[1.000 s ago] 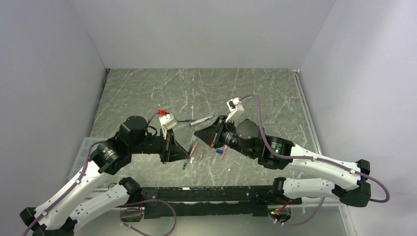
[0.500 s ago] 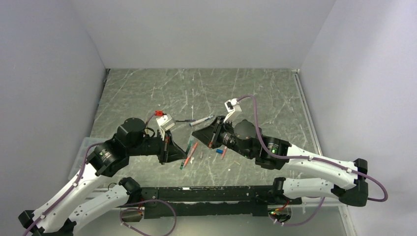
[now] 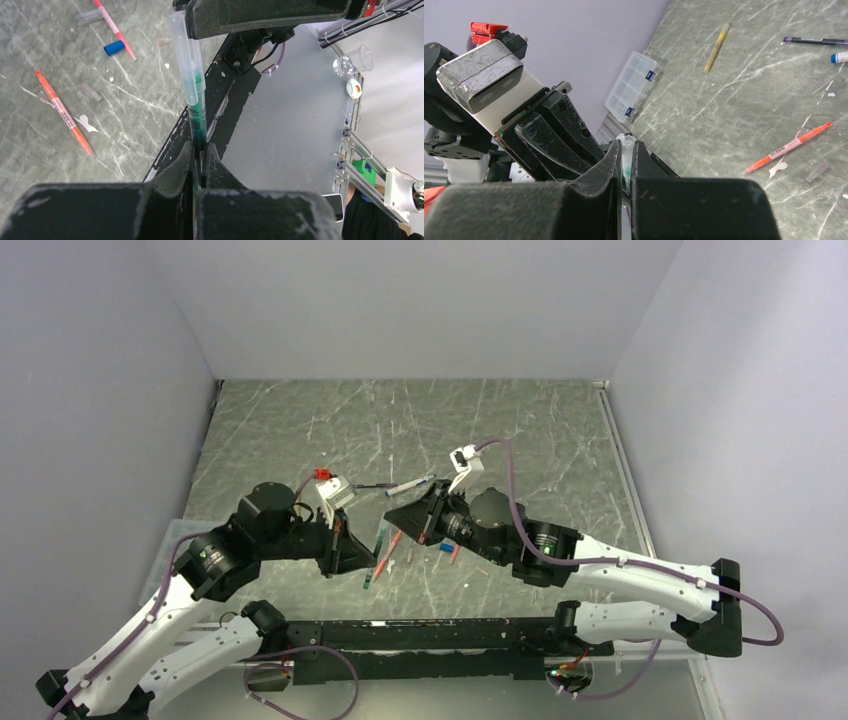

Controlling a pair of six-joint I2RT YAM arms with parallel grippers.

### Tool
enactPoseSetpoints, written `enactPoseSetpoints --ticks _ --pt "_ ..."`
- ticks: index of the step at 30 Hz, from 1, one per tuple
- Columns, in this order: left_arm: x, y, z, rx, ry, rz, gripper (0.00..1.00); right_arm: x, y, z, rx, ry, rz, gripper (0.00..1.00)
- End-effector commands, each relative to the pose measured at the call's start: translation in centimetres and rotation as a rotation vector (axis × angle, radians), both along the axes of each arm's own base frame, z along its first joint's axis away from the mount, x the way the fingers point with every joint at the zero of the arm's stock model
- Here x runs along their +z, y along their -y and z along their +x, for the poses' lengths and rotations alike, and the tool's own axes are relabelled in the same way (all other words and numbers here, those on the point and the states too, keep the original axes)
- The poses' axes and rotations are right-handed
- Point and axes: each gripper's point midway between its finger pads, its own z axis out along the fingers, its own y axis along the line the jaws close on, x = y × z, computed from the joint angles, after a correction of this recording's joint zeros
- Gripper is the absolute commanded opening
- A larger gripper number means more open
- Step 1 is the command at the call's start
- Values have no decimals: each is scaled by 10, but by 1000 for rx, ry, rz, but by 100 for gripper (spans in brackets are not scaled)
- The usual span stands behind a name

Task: Insert the pens into the pen caps
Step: Press the pen cap onto the pen.

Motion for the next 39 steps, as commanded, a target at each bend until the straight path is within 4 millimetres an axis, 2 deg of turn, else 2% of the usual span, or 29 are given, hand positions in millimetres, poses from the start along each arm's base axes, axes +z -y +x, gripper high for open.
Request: enactPoseSetpoints --ticks 1,19,30,36,39 --pt "86 9 30 68 294 -200 0 -61 -14 -60 258 -114 -164 0" --pt "92 6 37 100 329 -189 0 -80 -18 -86 351 -112 -230 0" --pt "82 10 29 56 293 -190 0 -63 6 -62 185 -79 -205 0" --pt "80 10 24 38 282 -196 0 -55 8 -56 144 -76 -179 0" --pt "81 11 23 29 281 -200 0 -52 7 -55 140 -73 -170 4"
